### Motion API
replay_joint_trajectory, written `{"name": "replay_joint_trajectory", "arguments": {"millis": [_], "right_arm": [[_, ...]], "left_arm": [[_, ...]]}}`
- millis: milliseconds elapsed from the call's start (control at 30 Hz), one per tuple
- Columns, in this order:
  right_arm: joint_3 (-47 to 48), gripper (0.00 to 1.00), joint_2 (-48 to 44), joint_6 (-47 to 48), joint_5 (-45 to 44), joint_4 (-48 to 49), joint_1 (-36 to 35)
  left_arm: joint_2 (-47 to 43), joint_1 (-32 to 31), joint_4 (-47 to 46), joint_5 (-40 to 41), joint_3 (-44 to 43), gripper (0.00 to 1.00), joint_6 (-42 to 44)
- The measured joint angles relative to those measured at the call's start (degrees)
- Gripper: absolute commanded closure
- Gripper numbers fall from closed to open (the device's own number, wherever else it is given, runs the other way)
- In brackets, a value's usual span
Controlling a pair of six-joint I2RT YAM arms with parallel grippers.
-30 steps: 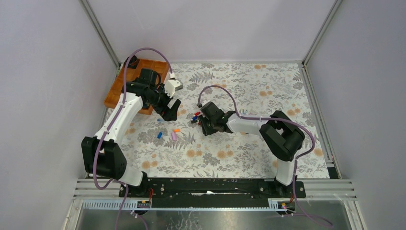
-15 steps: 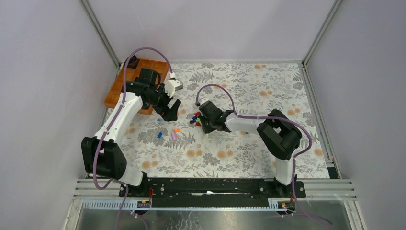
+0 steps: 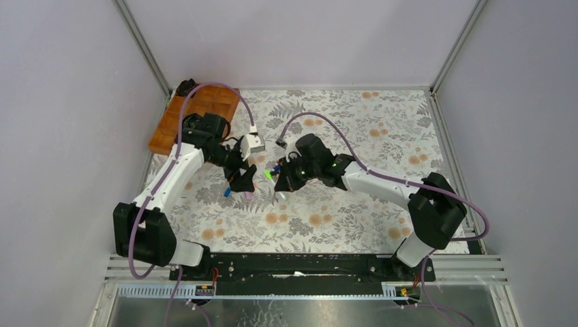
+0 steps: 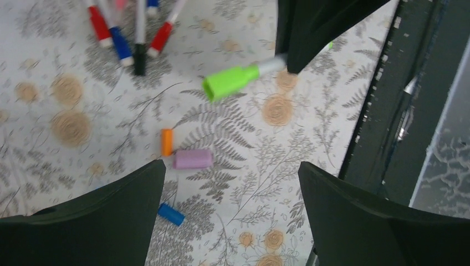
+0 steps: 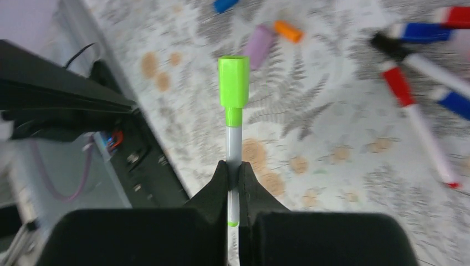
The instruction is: Open the pen caps
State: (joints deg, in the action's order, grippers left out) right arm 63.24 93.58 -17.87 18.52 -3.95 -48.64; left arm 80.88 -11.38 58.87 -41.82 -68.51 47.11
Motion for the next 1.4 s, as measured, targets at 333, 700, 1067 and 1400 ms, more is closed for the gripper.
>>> {"name": "replay_joint_trajectory", "arguments": {"millis": [333, 700, 1067, 1400], "right_arm": [[-0.1, 1.00, 3.0, -1.7, 29.6, -2.1, 0.0], [3.2, 1.00, 6.8, -6.1, 41.1, -1.7, 0.1], [3.5, 0.94, 7.7, -9.0, 44.5, -1.3, 0.3], [3.2, 0.58, 9.2, -14.1, 44.6, 5.3, 0.7]], "left_arm": [[-7.2, -5.6, 8.1, -9.5, 5.0, 0.05, 17.5], [-9.4, -9.9, 11.7, -9.5, 8.2, 0.33, 21.8], [-10.6, -15.3, 5.0, -4.2, 10.7, 0.75, 15.3], [-10.5, -18.1, 2.4, -0.9, 11.2, 1.00, 11.5]]}}
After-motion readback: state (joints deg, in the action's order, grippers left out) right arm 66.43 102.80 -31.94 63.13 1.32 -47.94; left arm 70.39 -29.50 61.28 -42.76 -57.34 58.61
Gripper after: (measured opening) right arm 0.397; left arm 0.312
